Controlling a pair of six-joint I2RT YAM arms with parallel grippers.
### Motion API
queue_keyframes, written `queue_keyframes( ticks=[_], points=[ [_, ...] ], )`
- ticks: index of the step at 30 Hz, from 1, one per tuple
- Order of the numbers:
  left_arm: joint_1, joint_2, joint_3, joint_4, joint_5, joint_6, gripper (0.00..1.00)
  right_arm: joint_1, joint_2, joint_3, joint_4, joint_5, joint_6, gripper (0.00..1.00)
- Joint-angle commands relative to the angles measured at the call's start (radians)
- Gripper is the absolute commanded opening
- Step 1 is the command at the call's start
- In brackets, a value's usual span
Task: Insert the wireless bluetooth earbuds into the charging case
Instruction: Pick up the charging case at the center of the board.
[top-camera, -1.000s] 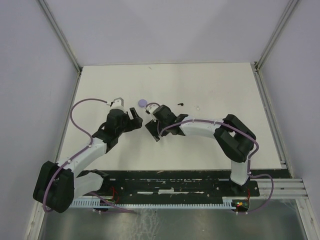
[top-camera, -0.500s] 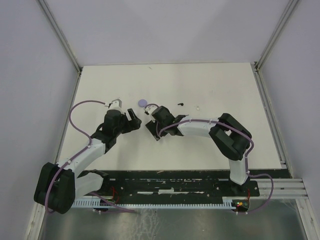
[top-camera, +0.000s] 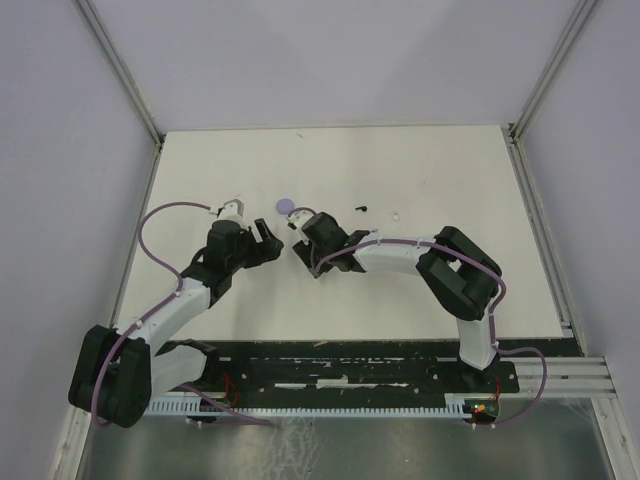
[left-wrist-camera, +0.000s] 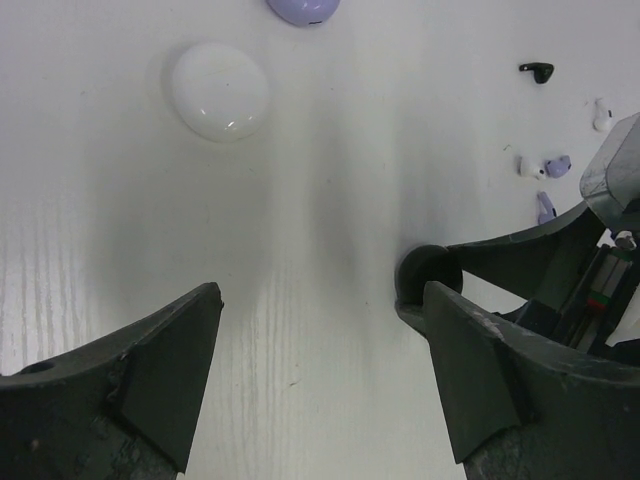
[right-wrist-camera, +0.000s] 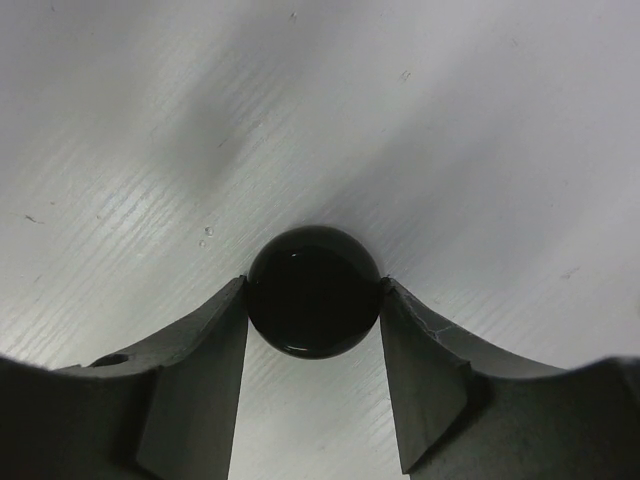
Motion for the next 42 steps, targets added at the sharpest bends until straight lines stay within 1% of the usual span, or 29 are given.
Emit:
queue_keyframes(
  ticks=[1,4,9,15,19,29,32,34,41,42],
  points=[
    [0.005,-0.008,-0.034,0.108,0.088,-0.033,0.88,0.004,-0.043,-0.022,0.042,0.037,0.003,0.52],
    [0.005,0.002,-0.088,0.240,0.169,-0.059,0.88,-0.002,-0.127,-0.083,0.112,0.031,0.010,0.50],
    [0.005,0.071,-0.156,0.481,0.314,-0.139,0.85,-0.044,-0.242,-0.135,0.142,-0.070,0.038,0.48],
    [0.005,0.184,-0.183,0.714,0.438,-0.239,0.82,-0.065,-0.334,-0.185,0.172,-0.151,0.034,0.49],
    [0.004,0.245,-0.194,0.856,0.500,-0.299,0.79,-0.068,-0.359,-0.204,0.180,-0.186,0.017,0.49],
    [0.003,0.307,-0.196,0.998,0.549,-0.372,0.79,-0.069,-0.365,-0.200,0.172,-0.252,0.003,0.49],
    [0.000,0.335,-0.201,1.050,0.575,-0.391,0.77,-0.068,-0.363,-0.197,0.181,-0.270,0.008,0.49],
    [-0.004,0.354,-0.207,1.094,0.592,-0.408,0.72,-0.068,-0.360,-0.192,0.186,-0.281,0.009,0.49],
    [-0.009,0.414,-0.223,1.185,0.625,-0.439,0.70,-0.069,-0.363,-0.192,0.199,-0.305,0.016,0.49],
    [-0.010,0.421,-0.223,1.192,0.628,-0.442,0.68,-0.069,-0.365,-0.192,0.199,-0.307,0.015,0.49]
  ],
)
